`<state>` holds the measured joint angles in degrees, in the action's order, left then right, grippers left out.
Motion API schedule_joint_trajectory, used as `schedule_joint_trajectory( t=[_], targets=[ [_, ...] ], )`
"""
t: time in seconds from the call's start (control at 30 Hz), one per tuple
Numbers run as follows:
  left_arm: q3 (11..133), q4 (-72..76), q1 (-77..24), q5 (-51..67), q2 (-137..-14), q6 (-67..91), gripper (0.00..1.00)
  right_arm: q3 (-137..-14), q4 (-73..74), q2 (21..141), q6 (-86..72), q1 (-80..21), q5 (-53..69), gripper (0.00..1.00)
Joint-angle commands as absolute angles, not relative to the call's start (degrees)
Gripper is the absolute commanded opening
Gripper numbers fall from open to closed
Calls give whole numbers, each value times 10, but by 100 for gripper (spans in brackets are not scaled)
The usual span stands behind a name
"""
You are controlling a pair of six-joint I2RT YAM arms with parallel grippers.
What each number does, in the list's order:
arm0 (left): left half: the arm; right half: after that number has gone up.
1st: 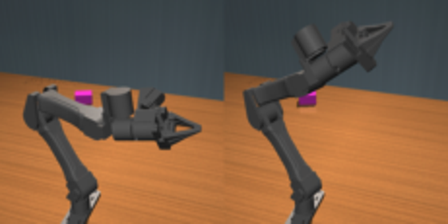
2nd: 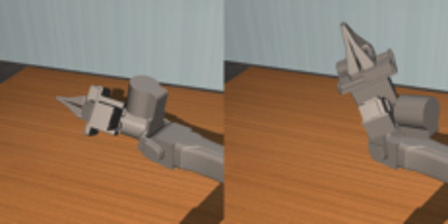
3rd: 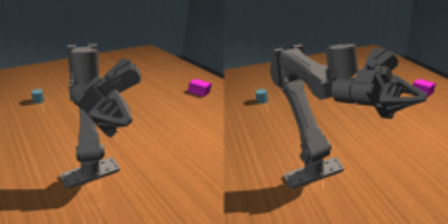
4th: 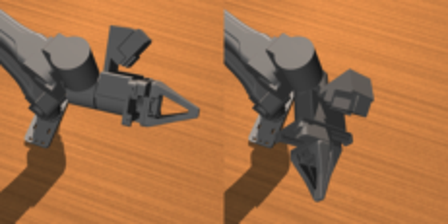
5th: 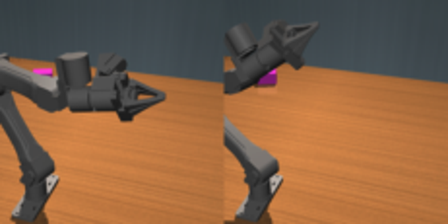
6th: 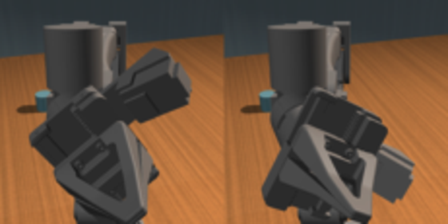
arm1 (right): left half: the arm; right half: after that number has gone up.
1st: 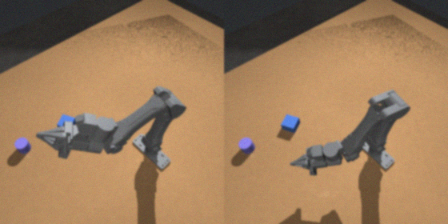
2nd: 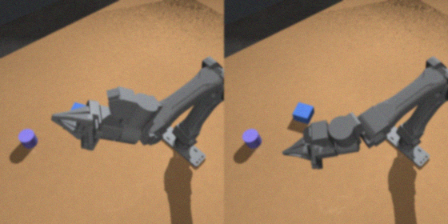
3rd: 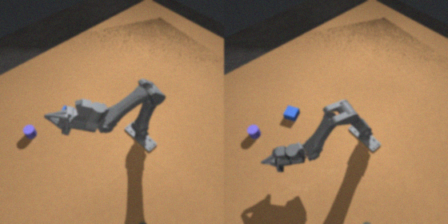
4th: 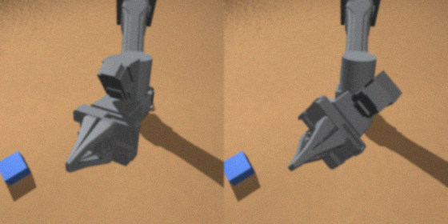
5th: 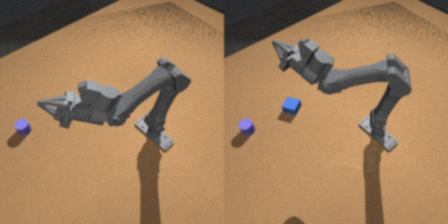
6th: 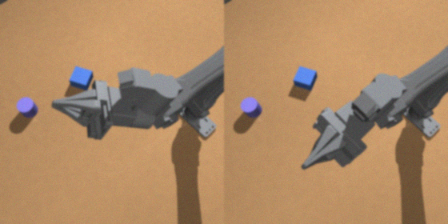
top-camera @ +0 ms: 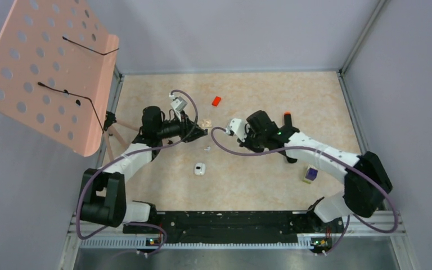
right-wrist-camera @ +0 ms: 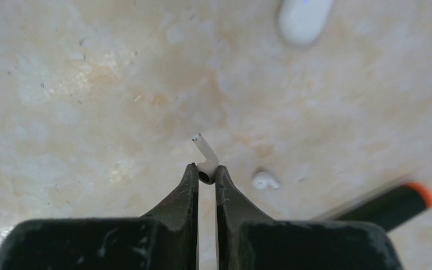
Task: Insert the wireless bluetooth earbuds into the charging case
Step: Pick up the earbud from the center of the board, then place the earbud in the charging case.
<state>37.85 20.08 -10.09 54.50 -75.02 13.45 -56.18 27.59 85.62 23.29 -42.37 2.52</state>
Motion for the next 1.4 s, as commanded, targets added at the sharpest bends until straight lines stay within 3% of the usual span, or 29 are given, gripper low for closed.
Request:
schedule_joint_trajectory(
  t=[0.0,0.23,0.57,0.93,1.37],
  targets=[
    [444,237,-121,576,-785,105,0,-625,286,752,447,-432,14,0],
    [519,242,-160,612,-841,101,0,-630,239,680,730,-433,-29,0],
    [573,267,-198,644,-884,132,0,-568,79,642,962,-467,-41,0],
    [574,362,-218,624,-889,219,0,-527,-54,652,1034,-468,-16,0],
    [576,410,-218,618,-885,282,0,-515,-35,643,1071,-468,19,0]
  ],
)
